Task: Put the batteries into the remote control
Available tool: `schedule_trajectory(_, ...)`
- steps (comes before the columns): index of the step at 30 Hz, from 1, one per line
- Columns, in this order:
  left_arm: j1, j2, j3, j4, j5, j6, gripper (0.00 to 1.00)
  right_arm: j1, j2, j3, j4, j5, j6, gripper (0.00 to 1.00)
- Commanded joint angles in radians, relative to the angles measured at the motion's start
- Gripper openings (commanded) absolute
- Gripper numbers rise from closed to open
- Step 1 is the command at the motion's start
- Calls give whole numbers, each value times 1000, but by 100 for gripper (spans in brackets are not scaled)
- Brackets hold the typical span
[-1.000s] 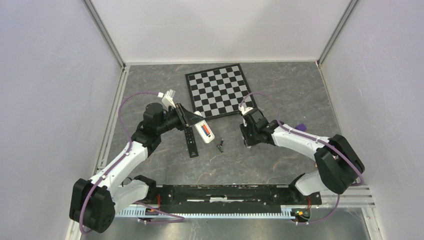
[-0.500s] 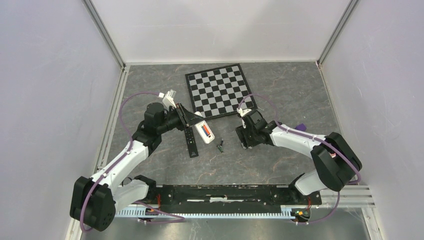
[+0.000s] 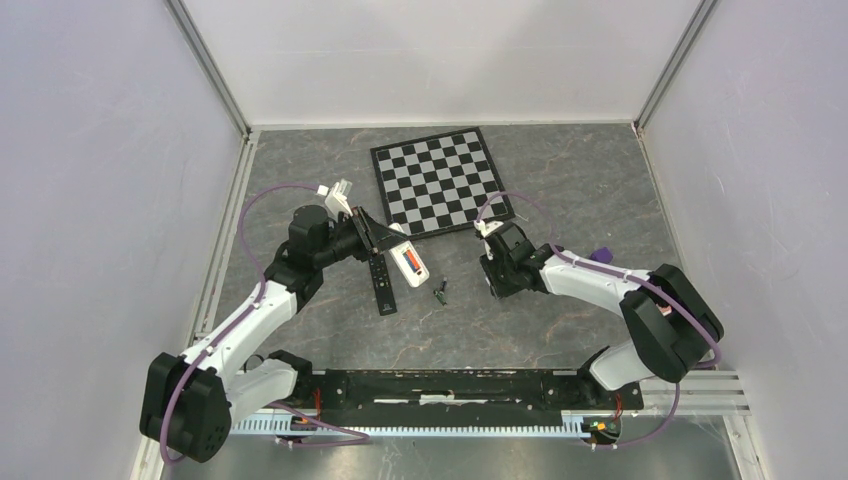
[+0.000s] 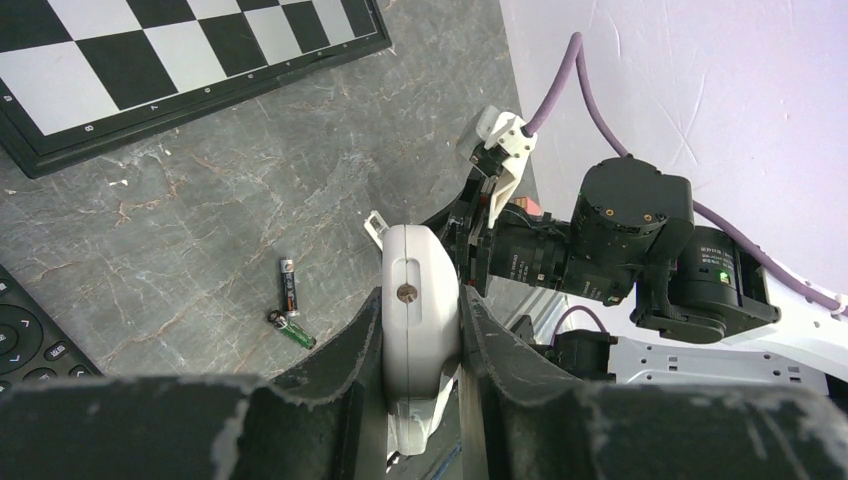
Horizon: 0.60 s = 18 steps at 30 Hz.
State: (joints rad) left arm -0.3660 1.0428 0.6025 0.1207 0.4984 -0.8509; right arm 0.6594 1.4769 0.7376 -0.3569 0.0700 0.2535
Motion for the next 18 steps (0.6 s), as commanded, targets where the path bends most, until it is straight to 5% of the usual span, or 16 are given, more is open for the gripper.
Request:
schedule_trajectory(1, 6, 7, 21, 50, 8, 7, 2, 5, 5, 0, 18, 6, 12, 30)
schedule_trajectory(9, -15, 78, 16, 219, 45, -56, 2, 8, -143, 68, 30, -65, -44, 26)
schedule_trajectory(18, -72, 188, -60, 631, 25, -118, 2, 68, -406, 89, 102, -214, -98, 25)
